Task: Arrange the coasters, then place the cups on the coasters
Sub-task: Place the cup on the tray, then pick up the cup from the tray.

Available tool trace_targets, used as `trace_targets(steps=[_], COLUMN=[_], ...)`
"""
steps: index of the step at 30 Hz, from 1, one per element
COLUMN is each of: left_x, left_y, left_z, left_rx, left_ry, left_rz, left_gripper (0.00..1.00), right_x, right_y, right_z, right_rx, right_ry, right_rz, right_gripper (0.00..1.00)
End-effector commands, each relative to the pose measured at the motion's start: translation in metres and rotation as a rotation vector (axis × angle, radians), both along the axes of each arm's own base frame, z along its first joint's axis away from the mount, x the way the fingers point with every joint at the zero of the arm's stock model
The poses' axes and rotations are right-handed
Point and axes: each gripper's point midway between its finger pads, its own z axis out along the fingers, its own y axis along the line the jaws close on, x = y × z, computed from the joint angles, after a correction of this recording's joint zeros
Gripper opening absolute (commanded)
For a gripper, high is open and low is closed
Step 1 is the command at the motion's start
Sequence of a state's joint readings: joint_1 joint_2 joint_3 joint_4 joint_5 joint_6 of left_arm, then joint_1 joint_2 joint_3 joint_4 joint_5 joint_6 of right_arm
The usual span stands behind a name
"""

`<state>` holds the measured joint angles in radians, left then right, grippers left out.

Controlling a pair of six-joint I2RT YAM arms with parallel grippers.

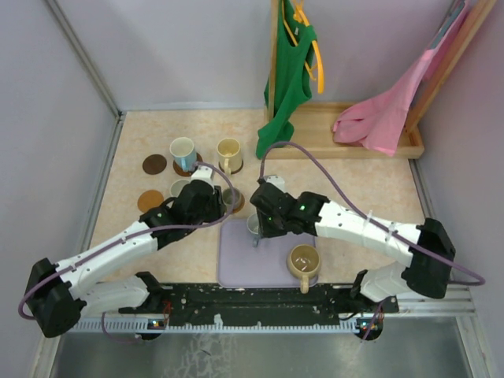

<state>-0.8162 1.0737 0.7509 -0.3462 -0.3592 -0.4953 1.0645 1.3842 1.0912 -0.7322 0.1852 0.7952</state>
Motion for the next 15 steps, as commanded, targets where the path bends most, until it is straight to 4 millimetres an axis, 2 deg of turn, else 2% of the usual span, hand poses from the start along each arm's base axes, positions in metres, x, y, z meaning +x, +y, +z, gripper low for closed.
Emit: trace_targets(steps=[1, 4, 7, 11, 15], left_x=[-0.011, -0.023, -0.036, -0.054, -0.073], left_y=[-0.011, -0.022, -0.039, -0.060, -0.084], left_z=[0.005, 0.003, 0.002, -0.003, -0.006], left_rx=[-0.042, -0.072, -0.106, -0.076, -0.051], left_ry=[0.038, 0.047, 0.050, 0.064, 0.080], left_rz=[-0.053, -0.068, -0.088, -0.077, -0.083], left_gripper=[0.45, 0.46, 0.51, 0.51, 0.51], right_x=[0.022, 0.028, 0.034, 0.046, 0.051], right_y=[-0.013, -0.028, -0.045, -0.073, -0.091], right_z=[0.043, 0.050, 0.058, 0.070, 0.078], right_rx=[0.012, -0.002, 0.036, 0.038, 0.030], right_ry=[-0.127, -0.146, -0.157, -0.195, -0.217], right_rz=[-0.066, -0.080, -0.093, -0.114, -0.132], right_gripper=[0.28, 0.28, 0.28, 0.29, 0.29])
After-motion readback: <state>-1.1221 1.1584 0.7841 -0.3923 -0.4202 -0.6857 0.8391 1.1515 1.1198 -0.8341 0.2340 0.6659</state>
